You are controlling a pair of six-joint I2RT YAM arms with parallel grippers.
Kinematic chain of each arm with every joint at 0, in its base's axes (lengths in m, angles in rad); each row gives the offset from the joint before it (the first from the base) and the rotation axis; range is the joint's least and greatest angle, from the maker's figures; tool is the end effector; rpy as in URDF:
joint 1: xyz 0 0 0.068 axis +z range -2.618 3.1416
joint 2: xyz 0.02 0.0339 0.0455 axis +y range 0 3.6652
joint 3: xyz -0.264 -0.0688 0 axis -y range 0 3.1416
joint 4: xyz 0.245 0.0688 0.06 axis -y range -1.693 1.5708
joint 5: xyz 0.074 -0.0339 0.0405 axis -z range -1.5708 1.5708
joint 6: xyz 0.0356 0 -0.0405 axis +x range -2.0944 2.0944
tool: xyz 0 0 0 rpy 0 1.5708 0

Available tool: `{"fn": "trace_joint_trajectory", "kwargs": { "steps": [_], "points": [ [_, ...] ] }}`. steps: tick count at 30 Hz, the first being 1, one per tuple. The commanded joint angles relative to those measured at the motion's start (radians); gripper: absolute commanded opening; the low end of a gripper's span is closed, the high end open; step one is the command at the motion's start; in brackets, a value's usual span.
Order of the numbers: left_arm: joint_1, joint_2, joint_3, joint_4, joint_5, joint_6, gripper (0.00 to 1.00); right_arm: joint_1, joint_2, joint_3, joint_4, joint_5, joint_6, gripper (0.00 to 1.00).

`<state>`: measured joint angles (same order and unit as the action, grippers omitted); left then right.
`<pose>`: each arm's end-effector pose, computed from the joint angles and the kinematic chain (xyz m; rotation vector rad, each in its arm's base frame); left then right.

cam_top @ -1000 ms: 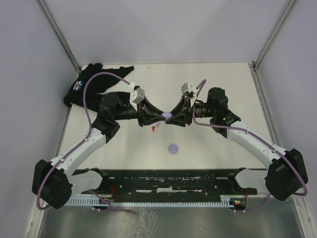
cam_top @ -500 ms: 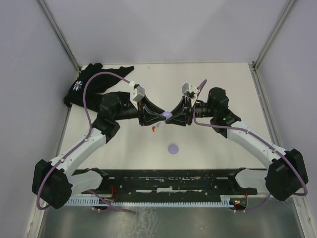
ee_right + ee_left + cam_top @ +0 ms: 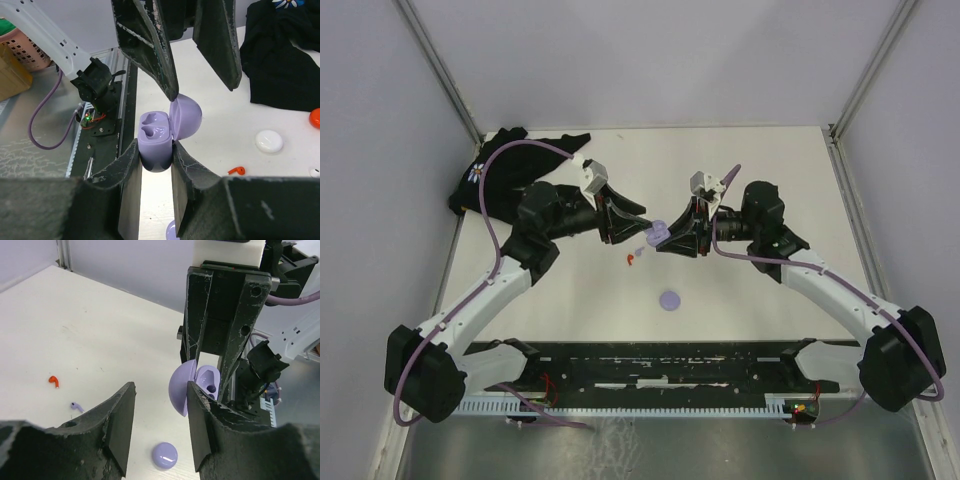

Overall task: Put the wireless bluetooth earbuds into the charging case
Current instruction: Open the charging case, then pick up the earbud from the center of the board.

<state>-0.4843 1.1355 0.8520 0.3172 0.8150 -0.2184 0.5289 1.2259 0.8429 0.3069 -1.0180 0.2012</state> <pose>0.2172 -0.1435 0.3453 0.8780 1.4230 -1.1623 0.2203 0.1638 0.3190 -1.0776 1.4440 1.3637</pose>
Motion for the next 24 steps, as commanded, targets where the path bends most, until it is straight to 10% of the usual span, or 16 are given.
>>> {"fn": "trace_joint_trajectory", "kwargs": {
  "steps": [1, 13, 24],
  "points": [
    [0.014, -0.007, 0.043, -0.024, -0.097, -0.041, 0.53, 0.011, -0.054, 0.001, 0.064, -0.062, -0.003, 0.08],
    [0.015, -0.026, 0.057, -0.234, -0.335, -0.043, 0.6, 0.004, -0.115, -0.063, -0.19, 0.183, -0.222, 0.08],
    [0.003, 0.117, 0.077, -0.496, -0.575, -0.113, 0.6, -0.002, -0.201, -0.293, 0.015, 0.437, -0.142, 0.08]
  ]
}}
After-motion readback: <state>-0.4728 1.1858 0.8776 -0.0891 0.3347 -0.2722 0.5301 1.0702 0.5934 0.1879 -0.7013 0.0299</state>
